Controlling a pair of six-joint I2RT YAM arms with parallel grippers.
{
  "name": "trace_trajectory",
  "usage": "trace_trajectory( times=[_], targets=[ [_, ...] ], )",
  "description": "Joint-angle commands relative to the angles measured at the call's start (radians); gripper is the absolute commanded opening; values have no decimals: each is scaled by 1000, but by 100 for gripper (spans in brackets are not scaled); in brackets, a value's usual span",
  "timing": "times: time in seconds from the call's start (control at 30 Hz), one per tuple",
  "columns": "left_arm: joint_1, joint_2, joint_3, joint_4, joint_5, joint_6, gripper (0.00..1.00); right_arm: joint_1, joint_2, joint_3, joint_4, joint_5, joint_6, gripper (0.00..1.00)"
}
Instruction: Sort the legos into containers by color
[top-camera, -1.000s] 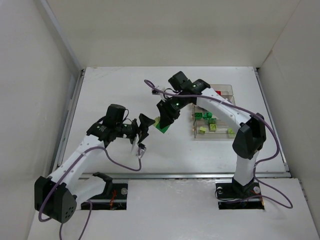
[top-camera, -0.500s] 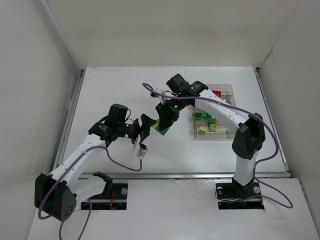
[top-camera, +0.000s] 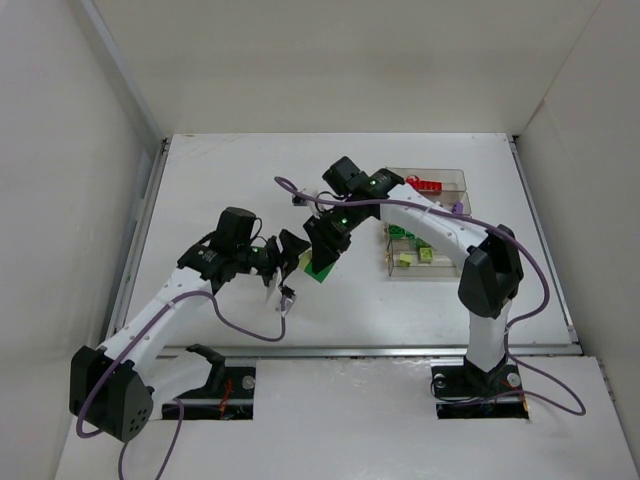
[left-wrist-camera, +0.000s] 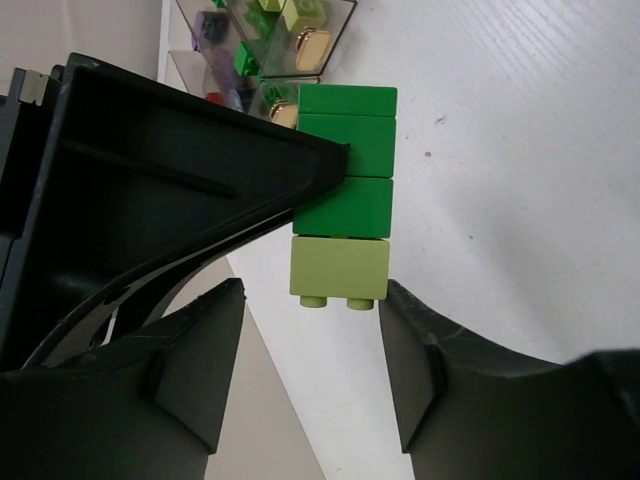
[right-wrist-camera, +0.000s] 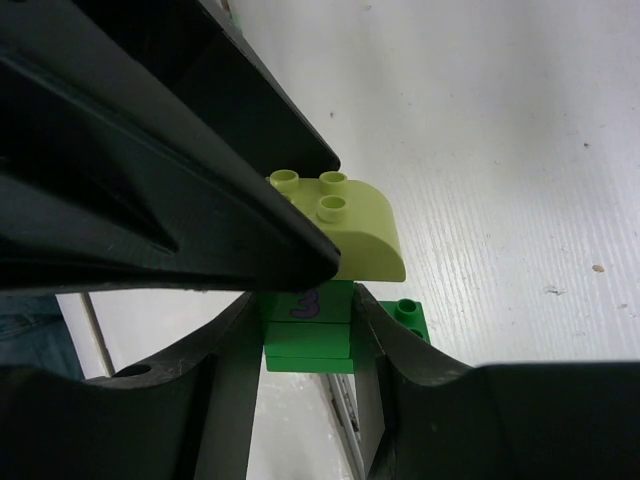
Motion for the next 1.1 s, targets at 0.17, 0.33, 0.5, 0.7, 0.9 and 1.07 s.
trace_trajectory(
  times=[0.17, 0.33, 0.5, 0.7, 0.9, 1.07],
  targets=[
    [-7, -27, 4, -28, 12, 198, 39, 11, 11, 53, 41, -41, 15, 0],
    [-16, -27, -5, -28, -7, 221, 14, 11, 20, 62, 41, -41, 24, 0],
    [-16, -45, -25, -28, -7, 221, 0, 11, 30, 30, 51, -11, 24, 0],
    [-16, -45, -46, 53, -149, 47, 0, -32, 16, -91, 70, 54, 78, 0],
    [-7, 18, -51, 193, -439, -239, 0, -76, -27, -194, 97, 292, 143, 0],
    [-7, 19, -51, 193, -400, -348, 0, -76, -17, -203, 181, 301, 217, 0]
  ],
)
